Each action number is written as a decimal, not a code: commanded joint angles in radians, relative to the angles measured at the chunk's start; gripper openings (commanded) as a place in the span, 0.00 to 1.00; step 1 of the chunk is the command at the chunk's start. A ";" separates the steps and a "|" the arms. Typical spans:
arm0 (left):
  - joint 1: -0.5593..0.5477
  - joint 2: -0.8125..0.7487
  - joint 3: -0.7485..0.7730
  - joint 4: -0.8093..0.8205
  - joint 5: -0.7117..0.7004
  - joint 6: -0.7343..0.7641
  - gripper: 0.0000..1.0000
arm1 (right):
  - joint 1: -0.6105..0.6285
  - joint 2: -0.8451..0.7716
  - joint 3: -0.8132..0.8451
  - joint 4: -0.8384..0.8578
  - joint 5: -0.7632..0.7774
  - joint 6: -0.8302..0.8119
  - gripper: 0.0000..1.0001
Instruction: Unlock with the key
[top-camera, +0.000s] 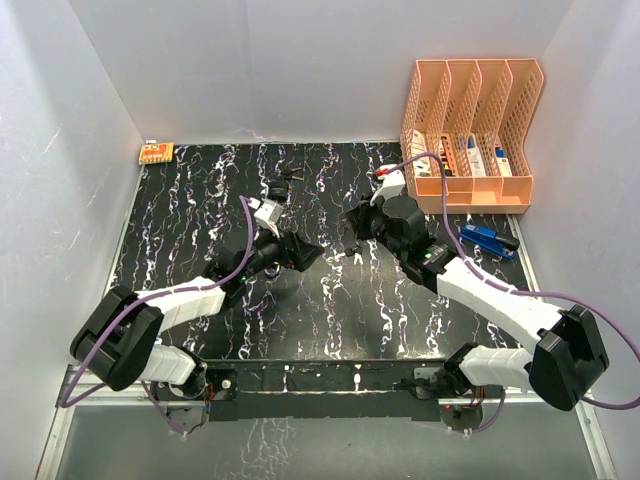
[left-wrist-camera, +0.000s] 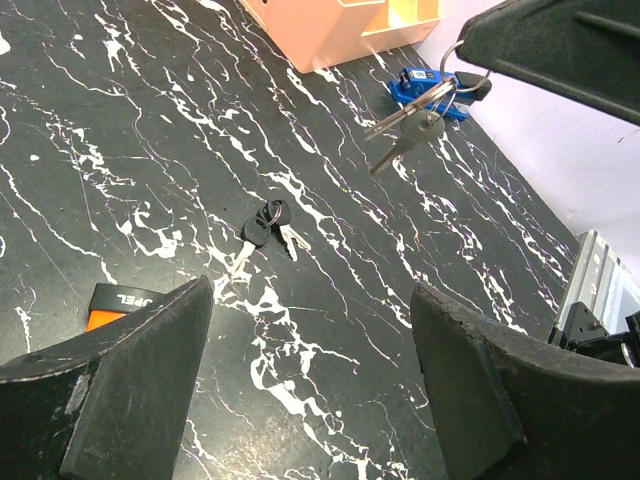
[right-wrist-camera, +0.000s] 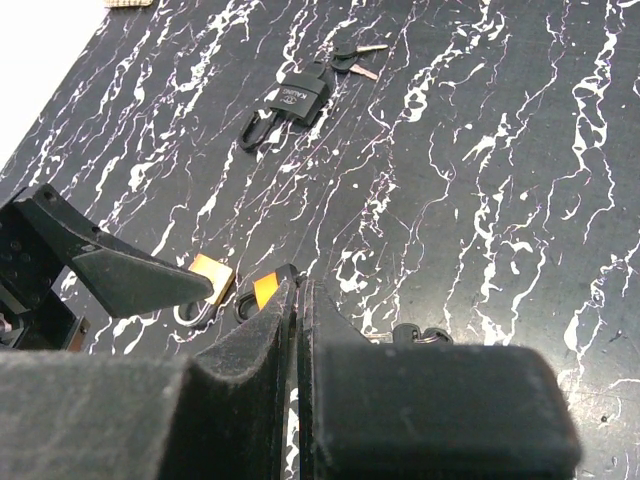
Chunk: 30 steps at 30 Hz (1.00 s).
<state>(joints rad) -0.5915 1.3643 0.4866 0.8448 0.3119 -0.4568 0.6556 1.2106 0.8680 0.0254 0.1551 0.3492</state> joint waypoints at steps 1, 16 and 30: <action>-0.005 -0.037 0.003 0.041 0.005 0.006 0.78 | 0.006 -0.052 -0.011 0.077 -0.017 -0.006 0.00; -0.008 -0.040 0.004 0.057 0.018 0.009 0.76 | 0.007 -0.056 -0.006 0.067 -0.011 -0.018 0.00; -0.012 -0.052 -0.012 0.070 0.015 0.005 0.76 | 0.007 -0.060 -0.008 0.059 -0.010 -0.022 0.00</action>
<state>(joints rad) -0.5980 1.3552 0.4839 0.8692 0.3218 -0.4564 0.6575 1.1713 0.8539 0.0341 0.1459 0.3412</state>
